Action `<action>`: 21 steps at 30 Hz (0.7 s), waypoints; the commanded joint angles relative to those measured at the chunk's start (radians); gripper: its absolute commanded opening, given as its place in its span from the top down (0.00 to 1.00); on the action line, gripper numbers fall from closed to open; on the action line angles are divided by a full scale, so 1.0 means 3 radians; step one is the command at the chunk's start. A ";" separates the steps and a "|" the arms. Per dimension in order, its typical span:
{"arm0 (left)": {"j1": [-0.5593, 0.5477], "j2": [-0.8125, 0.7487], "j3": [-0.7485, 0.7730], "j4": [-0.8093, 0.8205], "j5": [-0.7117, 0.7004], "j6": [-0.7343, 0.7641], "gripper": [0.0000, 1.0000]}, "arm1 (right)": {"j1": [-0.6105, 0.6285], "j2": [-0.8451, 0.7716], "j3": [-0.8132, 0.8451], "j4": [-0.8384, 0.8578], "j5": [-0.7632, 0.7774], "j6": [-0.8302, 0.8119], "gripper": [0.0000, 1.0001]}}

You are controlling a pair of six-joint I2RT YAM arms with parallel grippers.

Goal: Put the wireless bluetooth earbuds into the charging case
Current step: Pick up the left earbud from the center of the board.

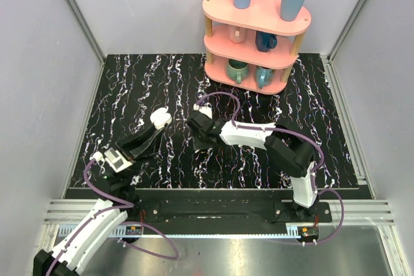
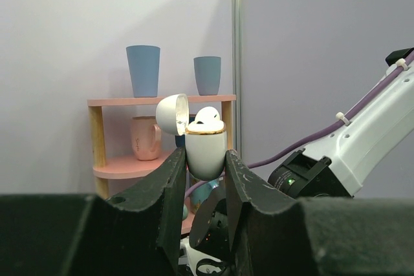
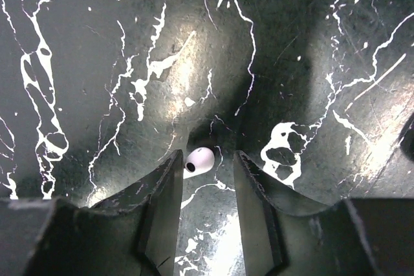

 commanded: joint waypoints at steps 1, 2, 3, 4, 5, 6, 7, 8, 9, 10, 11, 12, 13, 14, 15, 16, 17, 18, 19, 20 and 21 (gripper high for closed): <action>0.0005 -0.0058 -0.0033 0.0085 -0.0059 -0.0001 1.00 | 0.0062 0.0078 0.0186 -0.0110 0.0162 -0.0065 0.56; 0.0010 -0.0058 -0.0028 0.0075 -0.0069 -0.0001 1.00 | 0.0057 0.0088 0.0196 -0.0110 0.0172 -0.0076 0.56; 0.0010 -0.0063 -0.0028 0.0075 -0.0064 -0.0001 1.00 | 0.0057 0.0093 0.0222 -0.0110 0.0172 -0.0081 0.56; 0.0010 -0.0058 -0.0028 0.0075 -0.0059 -0.0006 1.00 | 0.0057 0.0098 0.0227 -0.0120 0.0172 -0.0091 0.56; 0.0010 -0.0053 -0.0023 0.0080 -0.0069 -0.0012 1.00 | 0.0057 0.0093 0.0237 -0.0126 0.0178 -0.0086 0.56; 0.0010 -0.0058 -0.0028 0.0080 -0.0069 -0.0012 1.00 | 0.0062 0.0093 0.0237 -0.0126 0.0178 -0.0091 0.57; 0.0010 -0.0058 -0.0028 0.0080 -0.0064 -0.0007 1.00 | 0.0062 0.0093 0.0237 -0.0136 0.0183 -0.0096 0.59; 0.0010 -0.0058 -0.0028 0.0075 -0.0069 -0.0006 1.00 | 0.0062 0.0083 0.0232 -0.0141 0.0178 -0.0101 0.63; 0.0010 -0.0058 -0.0028 0.0075 -0.0064 -0.0006 1.00 | 0.0073 0.0083 0.0232 -0.0151 0.0178 -0.0106 0.64; 0.0010 -0.0058 -0.0028 0.0070 -0.0064 -0.0006 1.00 | 0.0068 0.0078 0.0227 -0.0161 0.0178 -0.0111 0.64; 0.0010 -0.0058 -0.0033 0.0075 -0.0074 -0.0012 1.00 | 0.0068 0.0073 0.0232 -0.0166 0.0188 -0.0117 0.64; 0.0010 -0.0063 -0.0033 0.0070 -0.0070 -0.0012 1.00 | 0.0068 0.0068 0.0227 -0.0177 0.0193 -0.0117 0.64; 0.0010 -0.0058 -0.0033 0.0070 -0.0075 -0.0012 1.00 | 0.0073 0.0052 0.0222 -0.0167 0.0198 -0.0122 0.64; 0.0010 -0.0058 -0.0028 0.0065 -0.0064 -0.0012 1.00 | 0.0078 0.0047 0.0217 -0.0172 0.0213 -0.0127 0.64; 0.0010 -0.0058 -0.0028 0.0065 -0.0064 -0.0012 1.00 | 0.0078 0.0042 0.0222 -0.0177 0.0213 -0.0132 0.69; 0.0005 -0.0058 -0.0023 0.0055 -0.0064 -0.0007 1.00 | 0.0078 0.0022 0.0222 -0.0172 0.0218 -0.0132 0.71; 0.0010 -0.0053 -0.0023 0.0055 -0.0059 -0.0006 1.00 | 0.0078 0.0011 0.0222 -0.0177 0.0218 -0.0142 0.73; 0.0010 -0.0048 -0.0018 0.0055 -0.0059 -0.0006 1.00 | 0.0073 -0.0004 0.0222 -0.0172 0.0224 -0.0162 0.83; 0.0010 -0.0048 -0.0018 0.0044 -0.0054 -0.0006 1.00 | 0.0078 -0.0029 0.0222 -0.0172 0.0234 -0.0183 0.84; 0.0010 -0.0048 -0.0008 0.0024 -0.0044 -0.0006 1.00 | 0.0078 -0.0085 0.0222 -0.0167 0.0269 -0.0198 0.85; 0.0010 -0.0048 -0.0002 0.0019 -0.0049 -0.0006 1.00 | 0.0078 -0.0111 0.0227 -0.0172 0.0285 -0.0209 0.85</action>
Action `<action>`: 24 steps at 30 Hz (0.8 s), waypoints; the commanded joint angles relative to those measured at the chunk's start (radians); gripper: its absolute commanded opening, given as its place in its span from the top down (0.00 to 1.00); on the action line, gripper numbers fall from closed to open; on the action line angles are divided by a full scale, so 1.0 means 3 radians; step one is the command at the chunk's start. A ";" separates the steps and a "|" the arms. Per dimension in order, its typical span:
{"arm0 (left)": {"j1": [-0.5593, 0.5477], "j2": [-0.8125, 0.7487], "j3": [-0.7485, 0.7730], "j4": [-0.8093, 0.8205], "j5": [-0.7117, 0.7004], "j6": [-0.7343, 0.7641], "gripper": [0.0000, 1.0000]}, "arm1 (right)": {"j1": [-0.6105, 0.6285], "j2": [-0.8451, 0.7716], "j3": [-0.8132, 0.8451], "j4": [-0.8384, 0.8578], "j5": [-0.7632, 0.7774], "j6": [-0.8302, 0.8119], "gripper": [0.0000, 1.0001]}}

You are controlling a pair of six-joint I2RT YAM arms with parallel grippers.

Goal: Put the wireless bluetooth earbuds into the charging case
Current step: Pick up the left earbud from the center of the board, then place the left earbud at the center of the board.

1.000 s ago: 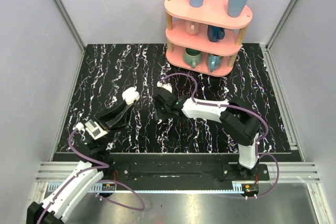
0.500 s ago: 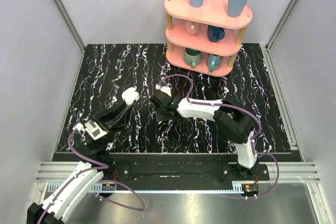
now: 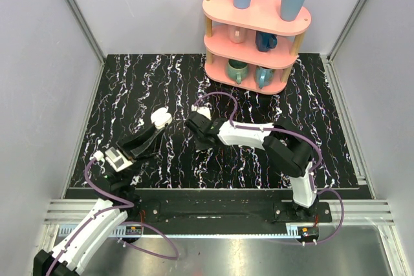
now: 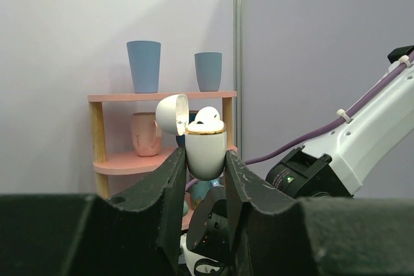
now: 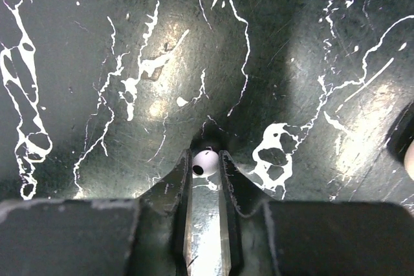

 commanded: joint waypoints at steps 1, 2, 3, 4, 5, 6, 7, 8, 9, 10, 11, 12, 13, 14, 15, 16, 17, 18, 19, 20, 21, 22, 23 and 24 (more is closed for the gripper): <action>0.0010 -0.0015 0.0003 0.0084 -0.0044 -0.0006 1.00 | 0.0045 -0.0203 0.0121 -0.0024 0.0173 -0.0155 0.88; 0.0010 -0.0015 0.0003 0.0084 -0.0039 -0.0006 1.00 | 0.0040 -0.0289 0.0096 -0.0014 0.0229 -0.0161 0.90; 0.0005 -0.0010 0.0013 0.0074 -0.0039 -0.0006 1.00 | 0.0040 -0.0341 0.0076 0.0006 0.0250 -0.0171 0.91; 0.0005 -0.0009 0.0018 0.0063 -0.0044 -0.0012 1.00 | 0.0050 -0.0493 0.0030 0.0123 0.0230 -0.0287 0.91; 0.0010 -0.0009 0.0049 0.0008 -0.0039 -0.0007 1.00 | 0.0050 -0.0586 -0.0092 0.0185 0.0295 -0.0309 0.91; 0.0010 -0.0009 0.0059 -0.0013 -0.0039 -0.0012 1.00 | 0.0050 -0.0693 -0.0179 0.0277 0.0311 -0.0360 0.91; 0.0010 -0.0009 0.0064 -0.0019 -0.0049 -0.0017 1.00 | 0.0050 -0.0805 -0.0276 0.0526 0.0306 -0.0507 0.91; 0.0005 -0.0009 0.0084 -0.0044 -0.0054 -0.0047 1.00 | 0.0050 -0.1080 -0.0485 0.0670 0.0296 -0.0579 0.90; 0.0010 -0.0009 0.0110 -0.0090 -0.0054 -0.0047 1.00 | 0.0050 -0.1224 -0.0598 0.0818 0.0296 -0.0651 0.90; 0.0010 -0.0009 0.0141 -0.0156 -0.0049 -0.0052 1.00 | 0.0050 -0.1545 -0.0731 0.1194 0.0255 -0.0864 0.90; 0.0005 0.0001 0.0202 -0.0263 -0.0009 -0.0058 1.00 | 0.0055 -0.1710 -0.0996 0.1431 0.0235 -0.0958 0.89; 0.0005 0.0016 0.0228 -0.0289 0.0017 -0.0058 1.00 | 0.0050 -0.1874 -0.1110 0.1590 0.0239 -0.1045 0.89; 0.0010 0.0016 0.0238 -0.0295 0.0028 -0.0068 1.00 | 0.0055 -0.2149 -0.1207 0.1840 0.0229 -0.1253 0.89; 0.0015 0.0031 0.0263 -0.0290 0.0063 -0.0068 1.00 | 0.0055 -0.2268 -0.1329 0.1928 0.0199 -0.1341 0.89; 0.0015 0.0036 0.0274 -0.0300 0.0068 -0.0068 1.00 | 0.0055 -0.2375 -0.1371 0.1990 0.0163 -0.1438 0.89; 0.0015 0.0042 0.0284 -0.0325 0.0063 -0.0068 1.00 | 0.0055 -0.2564 -0.1407 0.2132 0.0122 -0.1626 0.89; 0.0015 0.0037 0.0299 -0.0330 0.0074 -0.0063 1.00 | 0.0055 -0.2626 -0.1458 0.2200 0.0107 -0.1684 0.89; 0.0015 0.0026 0.0309 -0.0336 0.0079 -0.0063 1.00 | 0.0060 -0.2667 -0.1453 0.2246 0.0112 -0.1750 0.88; 0.0015 0.0016 0.0315 -0.0341 0.0079 -0.0063 1.00 | 0.0055 -0.2642 -0.1423 0.2155 0.0086 -0.1928 0.87; 0.0015 0.0001 0.0330 -0.0351 0.0069 -0.0058 1.00 | 0.0055 -0.2581 -0.1271 0.2012 0.0000 -0.2006 0.87; 0.0015 -0.0030 0.0345 -0.0366 0.0058 -0.0047 1.00 | 0.0055 -0.2500 -0.1168 0.1803 -0.0036 -0.2067 0.87; 0.0015 -0.0055 0.0350 -0.0427 0.0038 -0.0042 1.00 | 0.0055 -0.2367 -0.1111 0.1523 -0.0067 -0.2088 0.87; 0.0020 -0.0071 0.0381 -0.0468 0.0002 -0.0017 1.00 | 0.0055 -0.2310 -0.1121 0.1485 -0.0169 -0.2088 0.87; 0.0015 -0.0116 0.0391 -0.0519 -0.0008 -0.0002 1.00 | 0.0055 -0.2259 -0.1126 0.1393 -0.0256 -0.2083 0.88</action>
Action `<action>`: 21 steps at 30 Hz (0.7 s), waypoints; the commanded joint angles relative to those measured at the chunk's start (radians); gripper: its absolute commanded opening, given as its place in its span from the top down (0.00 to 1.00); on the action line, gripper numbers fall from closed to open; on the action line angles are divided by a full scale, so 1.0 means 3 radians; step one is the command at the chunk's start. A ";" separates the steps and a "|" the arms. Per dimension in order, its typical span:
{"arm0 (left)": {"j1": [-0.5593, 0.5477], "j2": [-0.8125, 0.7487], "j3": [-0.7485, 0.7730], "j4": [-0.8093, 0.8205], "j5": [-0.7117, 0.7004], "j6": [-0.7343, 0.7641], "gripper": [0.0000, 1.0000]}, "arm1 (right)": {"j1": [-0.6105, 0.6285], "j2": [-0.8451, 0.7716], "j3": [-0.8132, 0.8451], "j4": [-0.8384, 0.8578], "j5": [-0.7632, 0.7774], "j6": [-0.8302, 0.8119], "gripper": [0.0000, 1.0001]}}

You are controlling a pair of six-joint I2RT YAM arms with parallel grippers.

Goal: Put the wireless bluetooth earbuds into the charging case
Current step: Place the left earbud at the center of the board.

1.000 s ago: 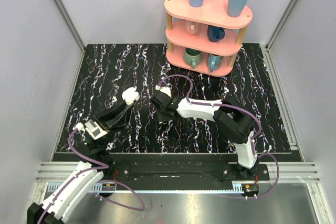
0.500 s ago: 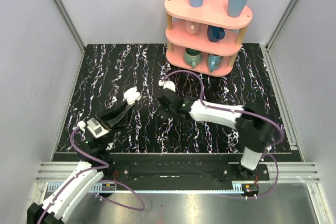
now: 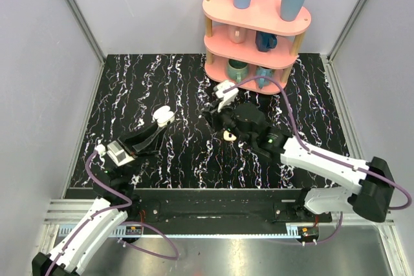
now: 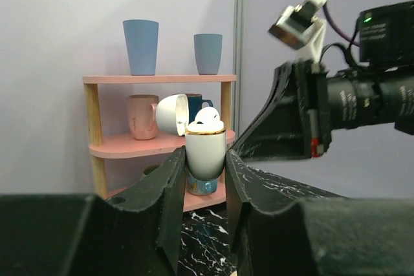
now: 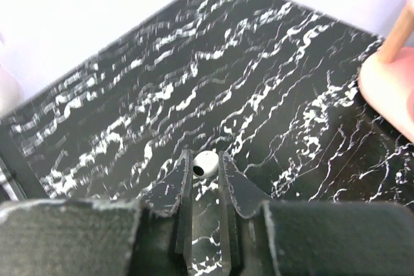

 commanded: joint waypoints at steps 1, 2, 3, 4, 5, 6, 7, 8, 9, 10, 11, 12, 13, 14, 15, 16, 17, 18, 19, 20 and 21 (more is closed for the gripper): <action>0.0015 -0.0138 0.0220 -0.0149 -0.0030 0.0038 1.00 | 0.0030 0.0385 0.0060 -0.0622 -0.0449 -0.0251 0.88; 0.0015 -0.0189 0.0245 -0.0196 -0.0050 0.0053 1.00 | 0.0035 0.0411 -0.0001 -0.0665 -0.0496 -0.0205 0.88; 0.0015 -0.0205 0.0256 -0.0221 -0.0055 0.0059 1.00 | 0.0030 0.0441 -0.0021 -0.0736 -0.0588 -0.0194 0.88; 0.0015 -0.0230 0.0251 -0.0242 -0.0065 0.0059 1.00 | 0.0025 0.0482 -0.0027 -0.0914 -0.0700 -0.0220 0.91; 0.0015 -0.0261 0.0240 -0.0242 -0.0086 0.0054 1.00 | 0.0035 0.0447 -0.0093 -0.0921 -0.0858 -0.0169 0.94; 0.0015 -0.0277 0.0230 -0.0242 -0.0106 0.0048 1.00 | 0.0030 0.0376 -0.0189 -0.0840 -0.0900 -0.0103 0.95; 0.0015 -0.0282 0.0225 -0.0242 -0.0122 0.0053 1.00 | 0.0030 0.0233 -0.0307 -0.0439 -0.0982 0.0075 0.94; 0.0015 -0.0287 0.0220 -0.0237 -0.0137 0.0053 1.00 | 0.0025 0.0202 -0.0571 -0.0197 -0.1028 0.0163 0.89; 0.0015 -0.0272 0.0215 -0.0232 -0.0127 0.0059 1.00 | 0.0024 0.0191 -0.0645 -0.0048 -0.1038 0.0270 0.89; 0.0015 -0.0266 0.0215 -0.0212 -0.0132 0.0059 1.00 | 0.0024 0.0226 -0.0691 0.0141 -0.1130 0.0484 0.90; 0.0015 -0.0251 0.0220 -0.0211 -0.0127 0.0054 1.00 | 0.0024 0.0252 -0.0828 0.0305 -0.1146 0.0627 0.89; 0.0010 -0.0241 0.0220 -0.0206 -0.0122 0.0053 1.00 | 0.0030 0.0283 -0.0966 0.0575 -0.1151 0.0796 0.87; 0.0015 -0.0241 0.0215 -0.0206 -0.0112 0.0053 1.00 | 0.0019 0.0410 -0.1140 0.1286 -0.1025 0.1142 0.86; 0.0015 -0.0236 0.0205 -0.0201 -0.0117 0.0043 1.00 | 0.0024 0.0532 -0.1526 0.1723 -0.0922 0.1348 0.84; 0.0010 -0.0226 0.0194 -0.0181 -0.0112 0.0038 1.00 | -0.0021 0.0665 -0.1657 0.2118 -0.0931 0.1487 0.77; 0.0015 -0.0220 0.0189 -0.0155 -0.0107 0.0038 1.00 | -0.0032 0.0889 -0.1734 0.2618 -0.0951 0.1645 0.74; 0.0015 -0.0210 0.0194 -0.0155 -0.0106 0.0038 1.00 | -0.0032 0.1003 -0.1821 0.2785 -0.0906 0.1682 0.73; 0.0015 -0.0205 0.0194 -0.0155 -0.0096 0.0028 1.00 | -0.0037 0.1131 -0.1847 0.2948 -0.0885 0.1667 0.76; 0.0015 -0.0190 0.0199 -0.0140 -0.0076 0.0018 1.00 | -0.0042 0.1466 -0.1867 0.3289 -0.0855 0.1642 0.76; 0.0015 -0.0154 0.0199 -0.0120 -0.0061 -0.0003 1.00 | -0.0082 0.1631 -0.1954 0.3541 -0.0941 0.1646 0.71; 0.0015 -0.0134 0.0199 -0.0094 -0.0030 -0.0008 1.00 | -0.0118 0.1785 -0.2025 0.3806 -0.0987 0.1712 0.70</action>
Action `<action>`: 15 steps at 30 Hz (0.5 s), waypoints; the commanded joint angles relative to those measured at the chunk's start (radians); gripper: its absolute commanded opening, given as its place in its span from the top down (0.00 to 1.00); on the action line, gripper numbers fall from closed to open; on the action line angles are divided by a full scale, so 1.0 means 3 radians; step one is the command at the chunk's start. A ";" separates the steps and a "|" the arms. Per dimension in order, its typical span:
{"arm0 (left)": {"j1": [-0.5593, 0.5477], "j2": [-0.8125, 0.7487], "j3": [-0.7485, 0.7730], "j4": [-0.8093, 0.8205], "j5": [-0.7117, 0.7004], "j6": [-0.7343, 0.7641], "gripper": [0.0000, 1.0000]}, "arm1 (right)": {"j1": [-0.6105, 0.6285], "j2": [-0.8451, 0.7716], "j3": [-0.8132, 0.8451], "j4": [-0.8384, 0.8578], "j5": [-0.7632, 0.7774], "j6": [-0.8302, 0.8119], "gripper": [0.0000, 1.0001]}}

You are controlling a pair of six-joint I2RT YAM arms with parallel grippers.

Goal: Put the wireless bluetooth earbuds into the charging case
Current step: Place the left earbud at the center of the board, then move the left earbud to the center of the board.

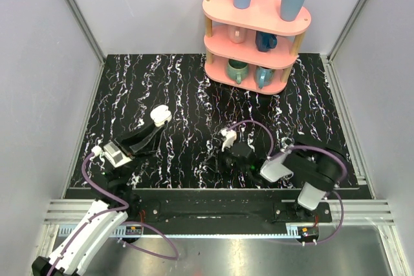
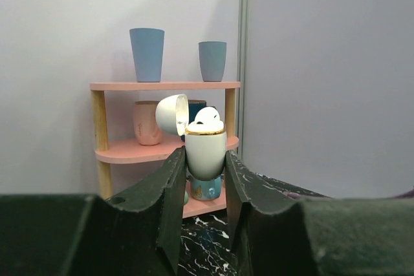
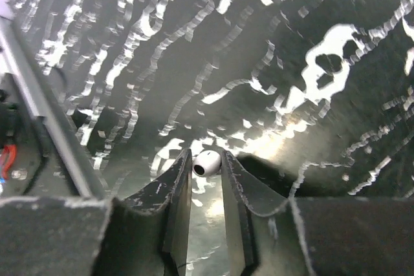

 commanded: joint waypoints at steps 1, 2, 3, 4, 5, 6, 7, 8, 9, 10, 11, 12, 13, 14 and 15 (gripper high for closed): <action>0.0015 0.0112 0.0105 0.0202 0.0044 -0.0037 1.00 | -0.0141 0.0796 -0.0257 0.2169 0.0057 0.0494 0.69; 0.0015 0.0147 0.0105 0.0213 0.0064 -0.0047 1.00 | -0.0157 0.0910 -0.0389 0.2412 0.0053 0.0506 0.65; 0.0015 0.0168 0.0100 0.0228 0.0075 -0.0057 1.00 | -0.0188 0.0967 -0.0406 0.2521 0.0008 0.0516 0.65; 0.0015 0.0183 0.0100 0.0253 0.0080 -0.0063 1.00 | -0.0198 0.0891 -0.0411 0.2446 -0.0084 0.0460 0.62; 0.0015 0.0204 0.0100 0.0254 0.0095 -0.0068 1.00 | -0.0198 0.0810 -0.0441 0.2364 -0.0065 0.0439 0.59; 0.0015 0.0209 0.0100 0.0254 0.0095 -0.0068 1.00 | -0.0198 0.0713 -0.0447 0.2257 -0.0034 0.0419 0.56; 0.0015 0.0229 0.0100 0.0274 0.0090 -0.0068 1.00 | -0.0193 0.0524 -0.0462 0.2028 0.0002 0.0353 0.54; 0.0015 0.0260 0.0100 0.0289 0.0105 -0.0058 1.00 | -0.0198 0.0441 -0.0488 0.1919 0.0032 0.0327 0.53; 0.0015 0.0281 0.0100 0.0305 0.0105 -0.0063 1.00 | -0.0198 0.0370 -0.0508 0.1817 0.0068 0.0306 0.53; 0.0015 0.0306 0.0100 0.0350 0.0115 -0.0068 1.00 | -0.0198 0.0227 -0.0544 0.1654 0.0185 0.0311 0.53; 0.0010 0.0337 0.0095 0.0371 0.0136 -0.0073 1.00 | -0.0198 0.0145 -0.0595 0.1561 0.0201 0.0286 0.53; 0.0015 0.0347 0.0095 0.0376 0.0131 -0.0073 1.00 | -0.0198 0.0043 -0.0580 0.1393 0.0196 0.0255 0.54; 0.0015 0.0352 0.0090 0.0366 0.0126 -0.0068 1.00 | -0.0198 -0.0216 -0.0519 0.0784 0.0171 0.0174 0.56; 0.0015 0.0342 0.0085 0.0371 0.0116 -0.0068 1.00 | -0.0193 -0.0335 -0.0260 0.0409 0.0110 0.0082 0.57; 0.0015 0.0332 0.0075 0.0376 0.0105 -0.0068 1.00 | -0.0122 -0.0438 -0.0091 0.0035 0.0074 -0.0040 0.57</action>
